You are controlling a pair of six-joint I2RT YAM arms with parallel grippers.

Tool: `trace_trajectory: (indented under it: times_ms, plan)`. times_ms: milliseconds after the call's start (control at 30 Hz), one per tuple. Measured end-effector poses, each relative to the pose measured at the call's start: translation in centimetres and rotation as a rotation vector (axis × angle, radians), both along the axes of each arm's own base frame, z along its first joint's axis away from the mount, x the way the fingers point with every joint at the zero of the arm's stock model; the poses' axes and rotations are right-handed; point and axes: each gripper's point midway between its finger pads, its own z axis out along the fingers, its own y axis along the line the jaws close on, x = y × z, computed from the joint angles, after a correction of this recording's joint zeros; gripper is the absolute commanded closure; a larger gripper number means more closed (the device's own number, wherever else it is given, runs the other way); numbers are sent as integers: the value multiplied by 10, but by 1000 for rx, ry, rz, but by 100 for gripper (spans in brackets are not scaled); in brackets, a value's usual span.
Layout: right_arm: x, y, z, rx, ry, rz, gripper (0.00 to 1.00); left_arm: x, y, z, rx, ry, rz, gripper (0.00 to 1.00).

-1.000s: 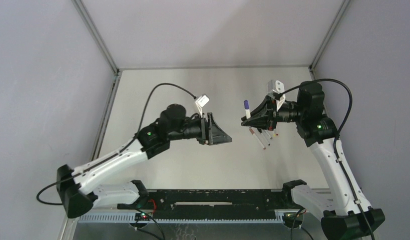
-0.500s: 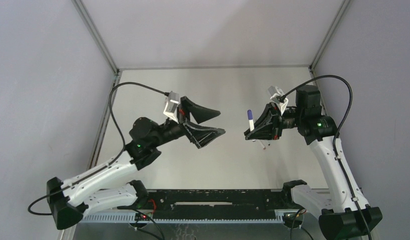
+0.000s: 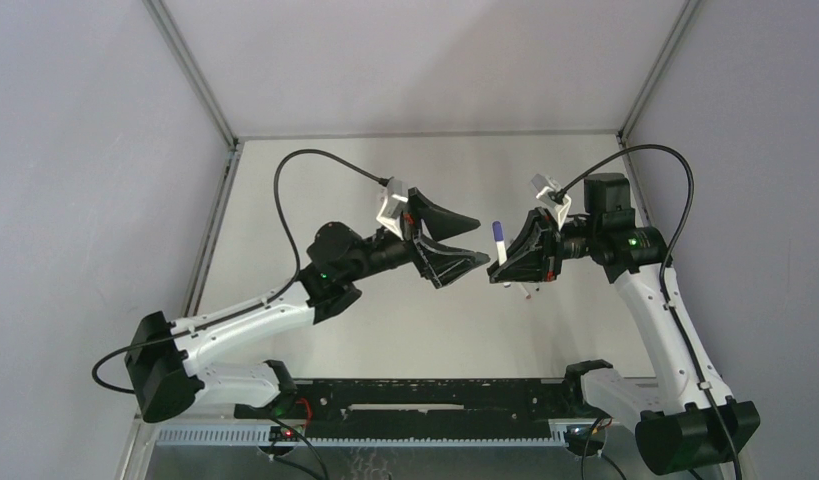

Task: Insert the pens into the pen caps
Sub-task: Press the pen cap onto the pen.

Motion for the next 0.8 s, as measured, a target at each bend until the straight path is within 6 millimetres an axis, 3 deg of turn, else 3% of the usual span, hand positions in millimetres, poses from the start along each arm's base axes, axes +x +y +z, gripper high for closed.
trace_trajectory:
  times_ms: [400, 533, 633, 733, 800]
  plan:
    - [3, 2, -1, 2, -1, 9, 99, 2, -25, -10, 32, 20, -36, 37]
    - [3, 2, 0, 2, -1, 12, 99, 0, -31, -13, 39, 29, -50, 48]
    - [3, 3, 0, 2, -3, 15, 99, -3, -33, -15, 41, 37, -61, 52]
    - [3, 3, 0, 2, -5, 18, 99, -6, -37, -14, 42, 41, -75, 73]
    - [2, 4, 1, 6, -5, 24, 99, -6, -39, -14, 41, 48, -79, 77]
